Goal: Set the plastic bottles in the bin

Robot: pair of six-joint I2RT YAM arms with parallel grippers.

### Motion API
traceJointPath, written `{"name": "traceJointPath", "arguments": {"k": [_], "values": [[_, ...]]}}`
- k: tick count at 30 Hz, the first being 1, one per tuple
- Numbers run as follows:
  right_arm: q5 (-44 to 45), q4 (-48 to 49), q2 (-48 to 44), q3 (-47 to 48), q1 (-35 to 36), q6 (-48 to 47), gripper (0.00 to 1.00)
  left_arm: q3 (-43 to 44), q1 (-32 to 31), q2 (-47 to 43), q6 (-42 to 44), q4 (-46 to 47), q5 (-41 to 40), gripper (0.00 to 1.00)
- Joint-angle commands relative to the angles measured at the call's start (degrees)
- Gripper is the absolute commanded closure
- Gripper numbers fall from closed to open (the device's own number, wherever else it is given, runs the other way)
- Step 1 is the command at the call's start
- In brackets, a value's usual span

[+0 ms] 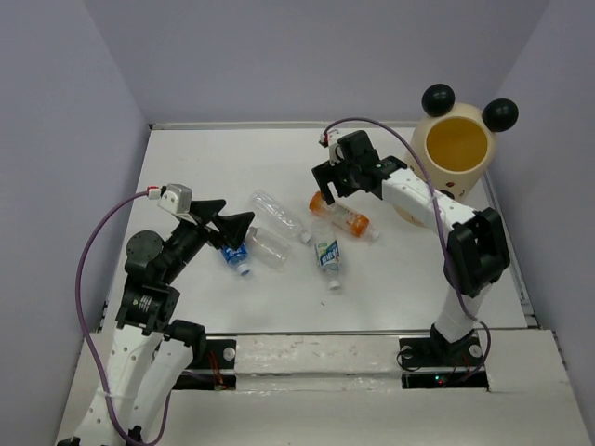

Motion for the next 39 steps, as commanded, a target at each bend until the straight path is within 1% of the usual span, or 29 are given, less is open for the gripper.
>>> {"name": "traceJointPath", "arguments": {"k": [1, 2, 3, 5, 7, 10, 11, 12, 13, 15, 18, 21, 22, 25, 26, 28, 30, 31, 34, 37, 39], "values": [[-4.4, -11.5, 9.2, 12.1, 0.2, -9.5, 0.09, 2.2, 0.1, -0.3, 0.5, 1.2, 0.9, 0.01], [-4.2, -13.3, 11.1, 16.1, 0.2, -10.1, 0.09, 2.4, 0.0, -0.2, 0.5, 1.2, 0.9, 0.01], [-4.1, -15.8, 13.8, 17.5, 0.2, -11.5, 0.09, 2.3, -0.3, -0.3, 0.5, 1.1, 1.0, 0.01], [-5.3, -17.1, 15.7, 20.0, 0.2, -13.2, 0.09, 2.4, -0.6, -0.3, 0.6, 1.2, 1.0, 0.01], [-8.2, -18.4, 18.1, 21.4, 0.2, -15.0, 0.08, 2.5, -0.7, -0.4, 0.7, 1.2, 1.1, 0.01], [-8.9, -19.7, 20.7, 24.6, 0.2, -16.2, 0.08, 2.5, -0.7, -0.8, 0.8, 1.0, 0.9, 0.01], [-9.2, -20.2, 22.9, 25.6, 0.2, -16.4, 0.07, 2.5, -0.7, -1.0, 0.9, 1.0, 0.8, 0.01], [-9.4, -22.2, 24.2, 26.7, 0.2, -16.6, 0.08, 2.5, -0.7, -0.8, 0.9, 0.9, 0.5, 0.01], [-10.1, -22.8, 26.2, 29.1, 0.2, -16.9, 0.08, 2.5, -0.8, -0.8, 0.8, 0.9, 0.6, 0.01], [-10.0, -22.6, 27.5, 30.5, 0.2, -17.0, 0.1, 2.5, -0.8, -0.7, 0.8, 1.0, 0.9, 0.01], [-7.4, -20.6, 30.2, 33.2, 0.2, -16.0, 0.15, 2.4, -0.8, -0.6, 0.8, 1.1, 0.6, 0.01], [-6.2, -20.6, 32.4, 35.5, 0.2, -16.9, 0.24, 2.4, -0.7, -0.8, 1.0, 1.0, 0.5, 0.01], [-5.8, -20.6, 32.6, 35.7, 0.2, -17.2, 0.31, 2.3, -0.8, -0.9, 0.9, 1.0, 0.4, 0.01], [-4.4, -20.3, 33.0, 35.3, 0.2, -17.3, 0.38, 2.4, -0.7, -0.8, 1.0, 1.0, 0.3, 0.01], [-4.2, -19.8, 32.8, 34.8, 0.2, -17.2, 0.47, 2.5, -0.8, -0.6, 1.0, 1.0, 0.5, 0.01], [-2.7, -19.1, 32.1, 34.3, 0.2, -17.4, 0.58, 2.4, -0.8, -0.5, 0.9, 1.0, 0.5, 0.01], [-0.9, -17.8, 31.2, 34.1, 0.2, -17.5, 0.67, 2.4, -0.8, -0.5, 0.9, 1.0, 0.4, 0.01], [0.6, -17.6, 29.8, 34.2, 0.2, -17.5, 0.74, 2.4, -0.7, -0.6, 1.0, 1.0, 0.3, 0.01], [3.7, -14.7, 26.4, 33.3, 0.2, -16.8, 0.77, 2.3, -0.8, -0.5, 0.9, 1.0, 0.2, 0.01], [4.2, -13.3, 20.3, 32.4, 0.2, -15.3, 0.78, 2.4, -0.7, -0.3, 0.9, 1.0, 0.1, 0.01], [4.8, -10.5, 13.8, 31.1, 0.2, -12.9, 0.78, 2.3, -0.7, 0.0, 0.9, 1.1, 0.2, 0.01]]}}
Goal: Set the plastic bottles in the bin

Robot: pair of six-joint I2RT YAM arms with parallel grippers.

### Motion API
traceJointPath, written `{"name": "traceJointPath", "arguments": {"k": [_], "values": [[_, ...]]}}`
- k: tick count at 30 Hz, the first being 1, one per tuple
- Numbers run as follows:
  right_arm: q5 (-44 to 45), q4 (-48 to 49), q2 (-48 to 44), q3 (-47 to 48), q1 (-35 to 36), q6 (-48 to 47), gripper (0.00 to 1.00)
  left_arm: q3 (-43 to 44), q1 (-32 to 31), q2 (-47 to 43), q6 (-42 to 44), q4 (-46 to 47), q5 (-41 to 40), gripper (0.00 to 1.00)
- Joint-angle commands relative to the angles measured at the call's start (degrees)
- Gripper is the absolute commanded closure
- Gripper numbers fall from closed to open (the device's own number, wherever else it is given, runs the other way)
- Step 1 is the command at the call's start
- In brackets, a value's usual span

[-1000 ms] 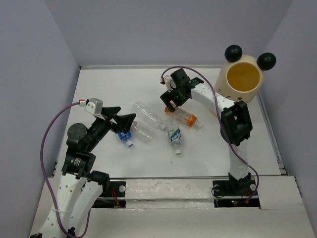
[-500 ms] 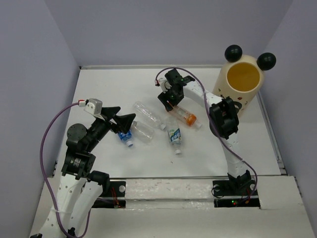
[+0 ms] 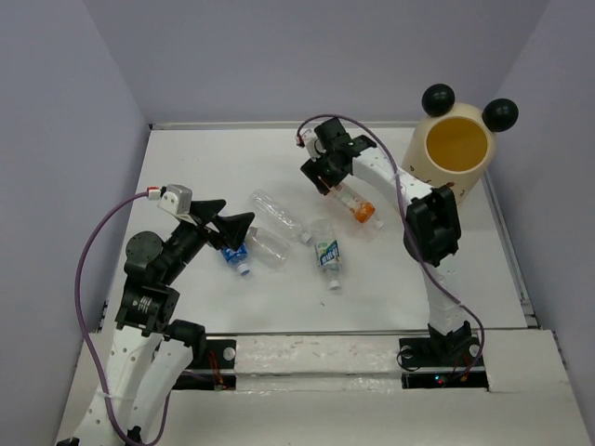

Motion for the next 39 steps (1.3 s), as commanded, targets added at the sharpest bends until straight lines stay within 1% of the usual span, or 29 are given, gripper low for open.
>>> {"name": "traceJointPath", "arguments": {"k": [1, 2, 3, 5, 6, 7, 8, 9, 10, 11, 12, 13, 15, 16, 17, 18, 21, 29, 33, 35, 36, 37, 39], "values": [[3.1, 8.5, -16.5, -3.1, 0.3, 3.9, 0.8, 2.3, -0.2, 0.4, 0.5, 1.1, 0.5, 0.01], [3.0, 10.8, -19.6, -3.1, 0.3, 4.6, 0.81, 2.2, -0.2, 0.4, 0.4, 1.1, 0.5, 0.01], [3.0, 16.7, -26.9, -7.8, 0.3, 5.7, 0.81, 2.3, -0.2, 0.4, 0.4, 1.1, 0.5, 0.01], [3.5, 24.1, -34.6, -13.7, 0.3, 6.3, 0.82, 2.2, -0.2, 0.3, 0.3, 1.1, 0.6, 0.01], [4.3, 31.4, -41.5, -19.4, 0.3, 6.3, 0.82, 2.2, -0.2, 0.2, 0.4, 1.2, 0.6, 0.01], [5.1, 35.0, -44.5, -22.1, 0.3, 5.9, 0.81, 2.2, -0.3, 0.2, 0.2, 1.2, 0.6, 0.01], [9.5, 39.2, -47.3, -24.6, 0.3, 5.0, 0.81, 2.2, -0.2, 0.1, 0.2, 1.2, 0.7, 0.01], [12.8, 48.3, -52.1, -29.8, 0.3, 3.6, 0.81, 2.1, -0.3, 0.0, 0.2, 1.3, 0.8, 0.01], [17.8, 52.7, -54.3, -32.4, 0.3, 2.5, 0.81, 2.1, -0.3, 0.0, 0.1, 1.3, 0.9, 0.01], [19.9, 57.7, -56.3, -35.1, 0.3, 1.0, 0.81, 2.2, -0.2, -0.1, 0.2, 1.3, 0.9, 0.01], [22.2, 69.4, -58.1, -38.0, 0.3, -0.9, 0.8, 2.1, -0.2, -0.1, 0.2, 1.4, 0.8, 0.01], [25.3, 75.9, -59.7, -44.1, -0.5, -5.1, 0.8, 2.2, -0.3, -0.2, 0.3, 1.3, 0.9, 0.01], [26.3, 85.5, -62.6, -48.2, -3.1, -7.7, 0.8, 2.1, -0.4, -0.4, 0.3, 1.3, 0.8, 0.01], [26.2, 93.9, -63.3, -49.8, -4.0, -9.8, 0.8, 2.2, -0.4, -0.6, 0.3, 1.3, 0.8, 0.01], [26.1, 98.5, -63.6, -52.9, -5.0, -11.0, 0.8, 2.2, -0.5, -0.6, 0.4, 1.2, 0.8, 0.01], [26.3, 105.3, -63.5, -53.8, -6.8, -12.0, 0.81, 2.3, -0.7, -0.7, 0.4, 1.2, 0.7, 0.01], [27.0, 112.1, -61.6, -55.0, -10.3, -14.0, 0.82, 2.3, -1.1, -0.8, 0.5, 1.0, 0.5, 0.01], [26.9, 115.9, -56.0, -56.1, -16.0, -13.1, 0.82, 2.3, -1.6, -0.9, 0.8, 0.8, 0.3, 0.01], [28.0, 116.4, -55.1, -58.9, -18.1, -10.9, 0.81, 2.4, -1.7, -0.8, 0.8, 0.8, 0.2, 0.01], [29.4, 116.9, -55.1, -61.7, -18.9, -9.1, 0.76, 2.5, -1.7, -0.8, 0.8, 0.8, 0.2, 0.01], [30.0, 117.2, -55.0, -62.5, -19.4, -8.7, 0.72, 2.3, -1.8, -0.7, 0.8, 0.8, 0.3, 0.01], [31.5, 118.0, -55.0, -64.3, -19.4, -8.4, 0.6, 2.4, -1.8, -0.6, 0.8, 0.8, 0.2, 0.01], [32.7, 119.0, -55.0, -65.5, -19.4, -8.2, 0.45, 2.3, -1.7, -0.4, 0.8, 0.9, 0.2, 0.01]]}}
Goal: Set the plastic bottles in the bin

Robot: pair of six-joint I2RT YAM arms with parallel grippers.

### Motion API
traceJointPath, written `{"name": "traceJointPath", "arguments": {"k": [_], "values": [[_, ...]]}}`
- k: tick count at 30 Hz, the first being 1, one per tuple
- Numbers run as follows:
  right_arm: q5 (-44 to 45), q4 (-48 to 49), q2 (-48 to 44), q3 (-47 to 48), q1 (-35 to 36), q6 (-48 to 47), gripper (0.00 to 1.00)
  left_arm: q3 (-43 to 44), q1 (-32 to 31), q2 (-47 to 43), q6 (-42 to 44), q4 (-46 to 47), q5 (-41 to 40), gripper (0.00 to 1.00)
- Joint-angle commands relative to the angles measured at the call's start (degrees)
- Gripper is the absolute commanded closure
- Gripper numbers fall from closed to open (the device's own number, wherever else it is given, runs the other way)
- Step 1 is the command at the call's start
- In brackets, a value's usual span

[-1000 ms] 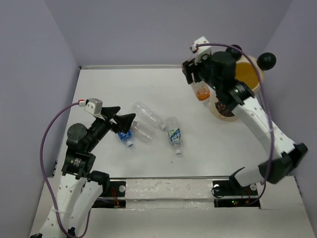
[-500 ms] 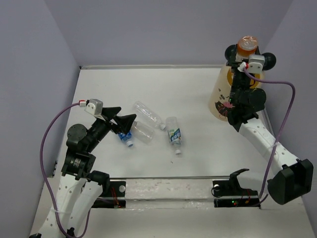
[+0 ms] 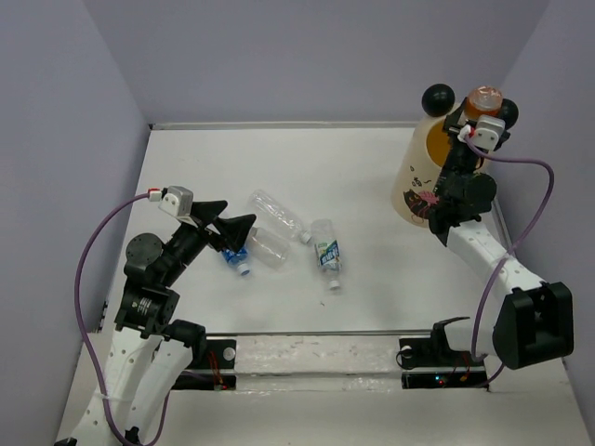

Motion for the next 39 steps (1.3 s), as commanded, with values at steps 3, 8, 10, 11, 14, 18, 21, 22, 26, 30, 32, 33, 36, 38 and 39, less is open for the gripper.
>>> {"name": "traceJointPath", "arguments": {"k": [3, 8, 10, 11, 14, 18, 21, 22, 26, 30, 32, 33, 36, 38, 39], "values": [[5.5, 5.9, -1.2, -4.5, -0.5, 3.5, 0.21, 2.3, -0.3, 0.2, 0.4, 1.0, 0.5, 0.01], [3.3, -5.9, -7.1, -4.7, -0.5, 11.7, 0.11, 2.2, -0.3, 0.4, 0.5, 1.0, 0.2, 0.01], [-1.0, -16.9, -10.8, -2.3, -0.5, 17.8, 0.12, 2.2, -0.3, 0.5, 0.3, 1.0, 0.2, 0.01], [-2.8, -22.4, -11.7, -0.8, -0.5, 20.9, 0.12, 2.1, -0.3, 0.6, 0.3, 1.0, 0.3, 0.01], [-8.6, -41.7, -11.9, 5.0, 2.0, 30.3, 0.15, 2.1, -0.2, 0.6, 0.2, 1.1, 0.3, 0.01], [-9.2, -56.3, -10.6, 5.2, 10.9, 34.7, 0.16, 2.1, -0.3, 0.7, 0.4, 1.0, -0.3, 0.01], [-13.9, -64.0, -7.3, 5.4, 18.7, 38.4, 0.15, 2.1, -0.2, 1.3, 0.4, 0.9, -0.3, 0.01], [-15.0, -70.6, -6.2, 5.8, 20.1, 39.6, 0.15, 2.1, -0.3, 1.4, 0.3, 0.8, -0.2, 0.01], [-26.1, -81.5, 0.3, 8.5, 22.4, 44.2, 0.12, 2.2, -0.2, 1.3, 0.2, 0.9, 0.1, 0.01], [-29.5, -85.7, 4.8, 9.9, 23.0, 46.1, 0.1, 2.2, 0.1, 0.6, 0.2, 0.9, -0.2, 0.01], [-30.4, -86.7, 8.2, 11.2, 23.6, 46.8, 0.09, 2.2, 0.3, 0.4, 0.2, 0.9, -0.2, 0.01], [-30.8, -87.2, 9.4, 11.9, 24.3, 46.8, 0.09, 2.3, 0.4, 0.3, 0.3, 0.9, -0.2, 0.01], [-31.2, -87.4, 13.3, 14.3, 25.0, 47.2, 0.07, 2.2, 0.3, -0.1, 0.2, 0.8, -0.2, 0.01], [-32.0, -87.5, 15.3, 16.1, 25.5, 47.2, 0.07, 2.2, 0.4, -0.2, 0.2, 0.8, -0.1, 0.01], [-32.4, -87.7, 17.2, 16.8, 25.5, 47.2, 0.07, 2.3, 0.4, -0.3, 0.3, 0.8, -0.2, 0.01]]}}
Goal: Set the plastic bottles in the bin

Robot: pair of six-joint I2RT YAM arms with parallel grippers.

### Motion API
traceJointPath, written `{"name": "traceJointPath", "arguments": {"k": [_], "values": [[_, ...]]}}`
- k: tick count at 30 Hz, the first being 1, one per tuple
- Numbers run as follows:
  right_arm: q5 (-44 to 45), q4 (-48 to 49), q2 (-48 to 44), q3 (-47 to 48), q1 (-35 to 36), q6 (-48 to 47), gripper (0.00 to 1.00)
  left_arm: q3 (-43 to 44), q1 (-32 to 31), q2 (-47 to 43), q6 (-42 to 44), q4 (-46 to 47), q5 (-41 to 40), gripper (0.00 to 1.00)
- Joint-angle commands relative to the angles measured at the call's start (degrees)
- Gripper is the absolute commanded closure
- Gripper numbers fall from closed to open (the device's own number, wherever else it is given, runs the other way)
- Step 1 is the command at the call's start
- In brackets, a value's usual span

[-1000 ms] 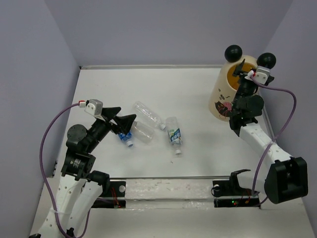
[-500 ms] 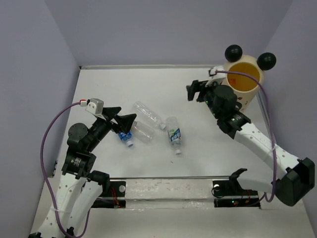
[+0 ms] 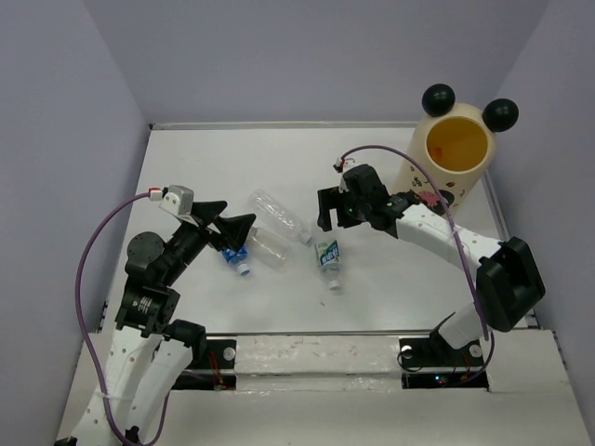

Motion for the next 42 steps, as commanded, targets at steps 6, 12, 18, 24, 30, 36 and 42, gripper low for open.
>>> {"name": "traceJointPath", "arguments": {"k": [6, 12, 18, 24, 30, 36, 42], "values": [[0.1, -3.6, 10.2, 9.9, 1.1, -0.4, 0.06, 2.3, 0.2, -1.6, 0.5, 1.1, 0.0, 0.01], [0.1, -5.8, 15.8, 12.7, 1.6, -1.1, 0.04, 2.5, 0.2, -1.9, 0.6, 0.9, -0.6, 0.01], [3.5, -6.6, 19.6, 14.3, 1.6, -1.8, 0.1, 2.5, 0.2, -1.9, 0.7, 0.8, -0.7, 0.01], [9.3, -8.8, 22.6, 15.8, 1.6, -3.1, 0.39, 2.5, 0.1, -1.9, 0.7, 0.7, -0.8, 0.01], [9.9, -11.1, 22.6, 16.8, 1.6, -4.7, 0.54, 2.5, 0.1, -1.9, 0.7, 0.7, -0.8, 0.01], [9.7, -10.3, 15.3, 15.7, 1.6, -4.7, 0.67, 2.6, 0.1, -2.0, 0.7, 0.7, -0.8, 0.01], [20.7, 2.1, -5.6, 13.5, 1.6, -11.7, 0.68, 2.5, 0.2, -1.9, 0.7, 0.7, -0.8, 0.01]]}}
